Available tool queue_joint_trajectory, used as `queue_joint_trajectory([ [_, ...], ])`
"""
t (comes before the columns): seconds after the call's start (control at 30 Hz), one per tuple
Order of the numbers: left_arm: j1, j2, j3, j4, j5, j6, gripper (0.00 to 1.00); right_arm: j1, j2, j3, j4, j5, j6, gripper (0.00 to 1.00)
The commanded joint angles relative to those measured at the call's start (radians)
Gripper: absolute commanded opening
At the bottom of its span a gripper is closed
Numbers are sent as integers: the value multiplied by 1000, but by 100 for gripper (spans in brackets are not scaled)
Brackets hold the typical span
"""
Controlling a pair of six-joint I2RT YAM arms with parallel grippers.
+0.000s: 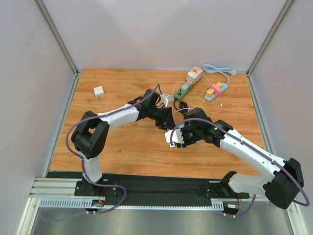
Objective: Pull the plug off the socket
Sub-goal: Remove the plug from the socket.
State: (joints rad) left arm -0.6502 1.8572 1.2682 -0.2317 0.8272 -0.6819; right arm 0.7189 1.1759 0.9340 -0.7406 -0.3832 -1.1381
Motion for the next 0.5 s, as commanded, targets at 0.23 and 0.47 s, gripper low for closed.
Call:
queue_joint_trajectory([
  [0.23, 34, -76, 96, -307, -82, 275, 0, -6, -35, -13, -33, 26, -8, 0],
  [0.47, 83, -56, 100, -310, 177, 263, 0, -4, -50, -46, -14, 17, -3, 0],
])
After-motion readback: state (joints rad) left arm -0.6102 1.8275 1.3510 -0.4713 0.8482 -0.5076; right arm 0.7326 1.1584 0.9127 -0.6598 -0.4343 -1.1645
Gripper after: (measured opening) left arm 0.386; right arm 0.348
